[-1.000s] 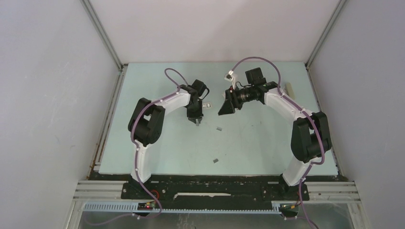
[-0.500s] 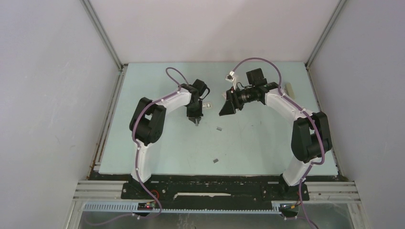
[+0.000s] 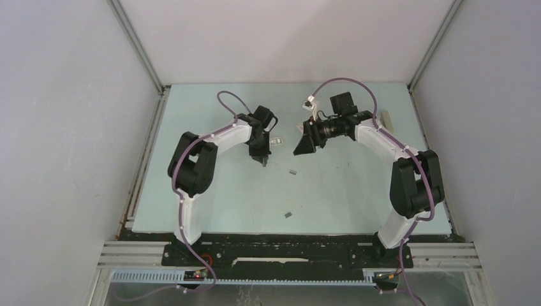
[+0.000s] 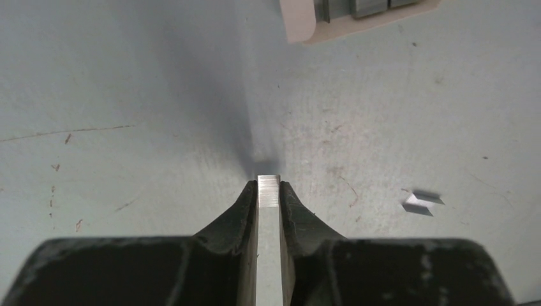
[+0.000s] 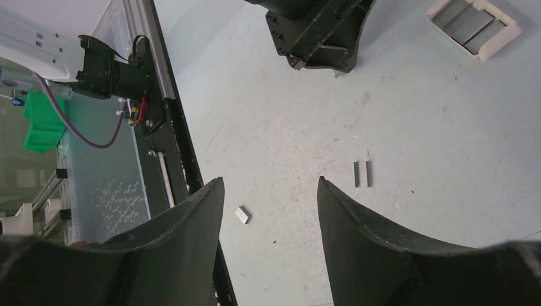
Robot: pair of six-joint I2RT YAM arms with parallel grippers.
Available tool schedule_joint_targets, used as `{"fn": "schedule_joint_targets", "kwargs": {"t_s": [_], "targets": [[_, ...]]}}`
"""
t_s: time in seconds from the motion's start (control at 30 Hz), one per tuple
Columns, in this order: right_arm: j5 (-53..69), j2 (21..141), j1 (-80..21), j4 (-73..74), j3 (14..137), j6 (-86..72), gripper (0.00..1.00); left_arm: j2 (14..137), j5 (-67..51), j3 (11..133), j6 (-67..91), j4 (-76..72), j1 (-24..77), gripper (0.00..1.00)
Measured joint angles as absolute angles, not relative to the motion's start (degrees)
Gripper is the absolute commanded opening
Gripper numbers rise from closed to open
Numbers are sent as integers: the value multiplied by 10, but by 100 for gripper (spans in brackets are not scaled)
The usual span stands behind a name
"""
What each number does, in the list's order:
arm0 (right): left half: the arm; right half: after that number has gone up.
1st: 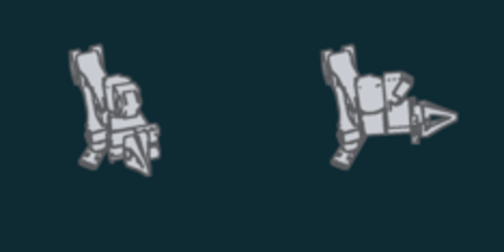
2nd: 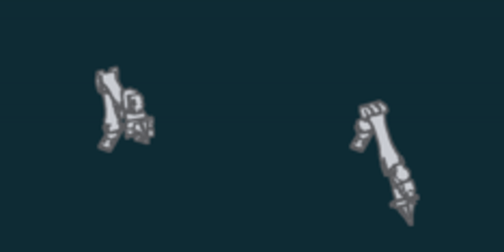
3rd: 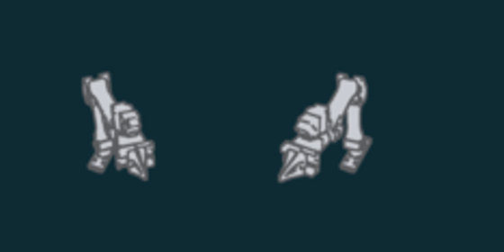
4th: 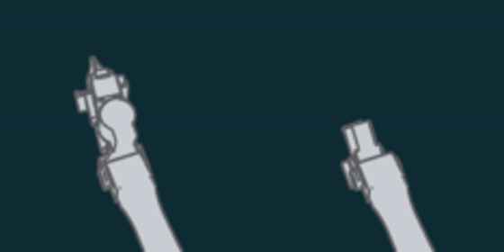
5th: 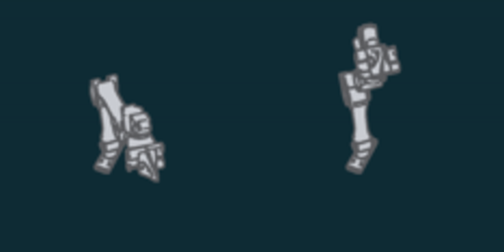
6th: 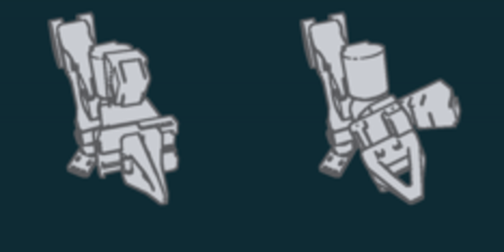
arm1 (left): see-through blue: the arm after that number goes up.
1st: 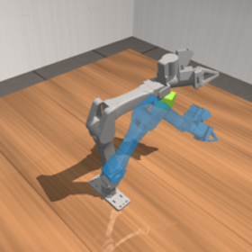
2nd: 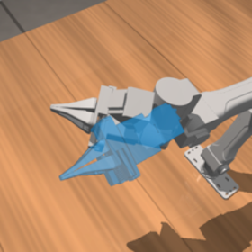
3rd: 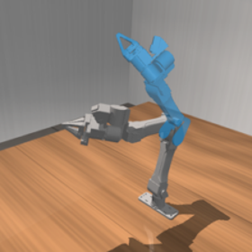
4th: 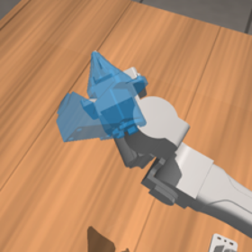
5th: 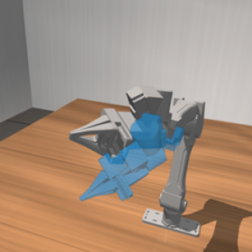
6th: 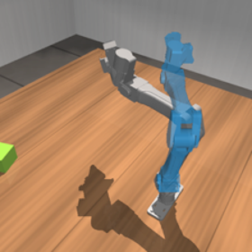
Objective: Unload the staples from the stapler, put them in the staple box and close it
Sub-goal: Pick up the staple from the center of the board.
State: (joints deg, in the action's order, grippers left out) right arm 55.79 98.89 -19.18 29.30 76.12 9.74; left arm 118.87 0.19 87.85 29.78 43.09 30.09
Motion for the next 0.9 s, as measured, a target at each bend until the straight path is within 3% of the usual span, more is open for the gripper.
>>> {"fn": "schedule_joint_targets", "kwargs": {"t_s": [0.9], "targets": [[638, 983, -175, 221, 737, 15, 65, 1000, -243, 738, 386, 179, 240, 11]]}}
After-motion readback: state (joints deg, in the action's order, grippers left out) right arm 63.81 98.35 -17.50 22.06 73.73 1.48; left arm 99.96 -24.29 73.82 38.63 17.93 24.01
